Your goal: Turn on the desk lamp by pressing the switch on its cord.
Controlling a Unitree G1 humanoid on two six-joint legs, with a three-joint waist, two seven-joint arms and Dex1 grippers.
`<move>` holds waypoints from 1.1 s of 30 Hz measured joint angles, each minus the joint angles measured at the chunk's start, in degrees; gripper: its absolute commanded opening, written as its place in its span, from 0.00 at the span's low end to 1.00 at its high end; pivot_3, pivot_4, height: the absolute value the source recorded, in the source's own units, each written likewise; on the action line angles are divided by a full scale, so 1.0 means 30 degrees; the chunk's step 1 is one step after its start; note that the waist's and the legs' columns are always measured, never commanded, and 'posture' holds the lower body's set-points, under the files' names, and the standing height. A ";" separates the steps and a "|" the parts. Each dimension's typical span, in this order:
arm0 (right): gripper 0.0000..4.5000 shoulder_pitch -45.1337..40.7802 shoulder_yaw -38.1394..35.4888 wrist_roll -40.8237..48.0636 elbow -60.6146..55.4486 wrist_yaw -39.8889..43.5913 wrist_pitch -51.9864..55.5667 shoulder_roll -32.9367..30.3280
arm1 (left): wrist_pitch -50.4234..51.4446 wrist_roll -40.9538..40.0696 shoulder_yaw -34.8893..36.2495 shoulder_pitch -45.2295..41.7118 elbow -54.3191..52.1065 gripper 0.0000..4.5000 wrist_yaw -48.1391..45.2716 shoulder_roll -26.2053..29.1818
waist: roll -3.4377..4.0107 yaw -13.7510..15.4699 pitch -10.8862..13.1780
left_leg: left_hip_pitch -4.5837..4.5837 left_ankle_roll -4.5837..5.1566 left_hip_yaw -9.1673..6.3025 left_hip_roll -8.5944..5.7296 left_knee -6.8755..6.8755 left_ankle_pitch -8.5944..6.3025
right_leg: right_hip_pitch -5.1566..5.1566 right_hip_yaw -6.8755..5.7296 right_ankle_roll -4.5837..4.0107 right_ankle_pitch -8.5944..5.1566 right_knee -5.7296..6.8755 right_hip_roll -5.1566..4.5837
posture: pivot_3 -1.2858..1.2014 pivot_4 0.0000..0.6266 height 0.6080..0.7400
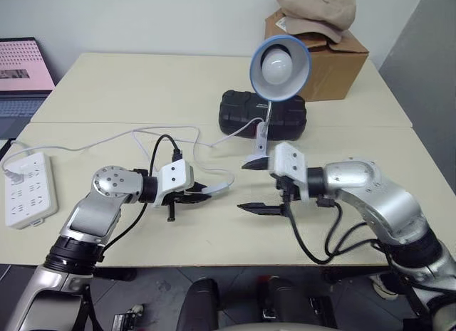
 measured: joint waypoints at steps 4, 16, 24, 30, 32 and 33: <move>1.00 -0.1364 0.1098 -0.0625 0.1274 0.0307 -0.0063 0.0945 | 0.0712 -0.0005 -0.0030 -0.0393 -0.0657 0.09 -0.0111 0.0068 | 0.0000 0.0032 0.0000 | -0.0009 0.0000 0.0002 -0.0003 0.0002 0.0000 | 0.0003 0.0000 -0.0003 -0.0003 -0.0009 -0.0001 | 0.52 0.24 1.00; 1.00 -0.1639 0.2972 -0.2874 0.4771 0.0969 -0.2021 0.2263 | 0.1548 -0.0392 -0.0245 -0.0318 -0.1400 0.09 -0.0170 0.0060 | 0.0000 0.0047 0.0000 | -0.0014 0.0000 0.0001 -0.0002 0.0019 0.0002 | 0.0001 0.0000 0.0002 0.0002 0.0006 -0.0001 | 0.52 0.24 1.00; 1.00 -0.1640 0.3051 -0.3622 0.5508 0.1327 -0.2596 0.2395 | 0.1545 -0.0431 -0.0305 -0.0250 -0.1502 0.09 -0.0151 0.0066 | 0.0000 0.0048 0.0000 | -0.0013 0.0000 0.0002 -0.0001 0.0018 0.0002 | 0.0000 0.0000 0.0001 0.0002 0.0006 -0.0001 | 0.52 0.24 1.00; 1.00 -0.1639 0.3048 -0.4012 0.6056 0.1550 -0.2910 0.2371 | 0.1411 -0.0423 -0.0317 -0.0238 -0.1502 0.09 -0.0163 0.0075 | 0.0000 0.0048 0.0000 | -0.0014 0.0000 0.0002 0.0000 0.0018 0.0002 | 0.0000 0.0000 0.0001 0.0002 0.0005 -0.0001 | 0.52 0.24 1.00; 0.92 -0.1639 0.3041 -0.4075 0.6114 0.1647 -0.2980 0.2392 | 0.1378 -0.0420 -0.0320 -0.0232 -0.1502 0.09 -0.0158 0.0075 | 0.0000 0.0048 0.0000 | -0.0014 0.0000 0.0002 0.0000 0.0017 0.0002 | 0.0000 0.0000 0.0001 0.0001 0.0005 -0.0001 | 0.52 0.24 1.00; 0.91 -0.1638 0.3036 -0.4153 0.6141 0.1661 -0.2984 0.2414 | 0.1372 -0.0420 -0.0320 -0.0228 -0.1502 0.09 -0.0157 0.0075 | 0.0000 0.0048 0.0000 | -0.0014 0.0000 0.0002 0.0000 0.0017 0.0002 | 0.0000 -0.0001 0.0001 0.0002 0.0005 -0.0001 | 0.52 0.24 1.00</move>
